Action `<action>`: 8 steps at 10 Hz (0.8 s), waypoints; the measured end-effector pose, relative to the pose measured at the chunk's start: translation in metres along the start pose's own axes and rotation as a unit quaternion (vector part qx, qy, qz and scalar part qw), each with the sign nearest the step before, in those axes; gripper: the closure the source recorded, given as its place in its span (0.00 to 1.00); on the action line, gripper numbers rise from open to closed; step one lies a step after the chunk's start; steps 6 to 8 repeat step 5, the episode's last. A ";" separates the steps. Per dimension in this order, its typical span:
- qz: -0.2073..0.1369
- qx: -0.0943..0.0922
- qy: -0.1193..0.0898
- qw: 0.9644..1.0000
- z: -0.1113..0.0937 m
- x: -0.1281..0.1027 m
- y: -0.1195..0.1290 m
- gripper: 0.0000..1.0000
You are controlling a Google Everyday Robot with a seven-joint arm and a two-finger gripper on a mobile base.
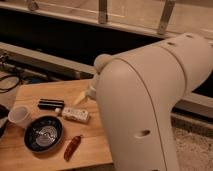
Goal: Knock the bottle over
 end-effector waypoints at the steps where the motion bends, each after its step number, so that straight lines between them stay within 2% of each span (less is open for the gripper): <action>1: -0.031 0.004 0.003 1.000 0.001 0.001 0.002 0.23; 3: -0.053 0.009 0.008 0.999 0.005 0.002 0.005 0.37; 4: -0.035 0.015 0.007 0.999 0.006 0.003 0.007 0.40; 5: -0.013 0.019 0.005 1.000 0.007 0.002 0.009 0.40; 8: -0.013 0.019 0.005 1.000 0.007 0.002 0.009 0.40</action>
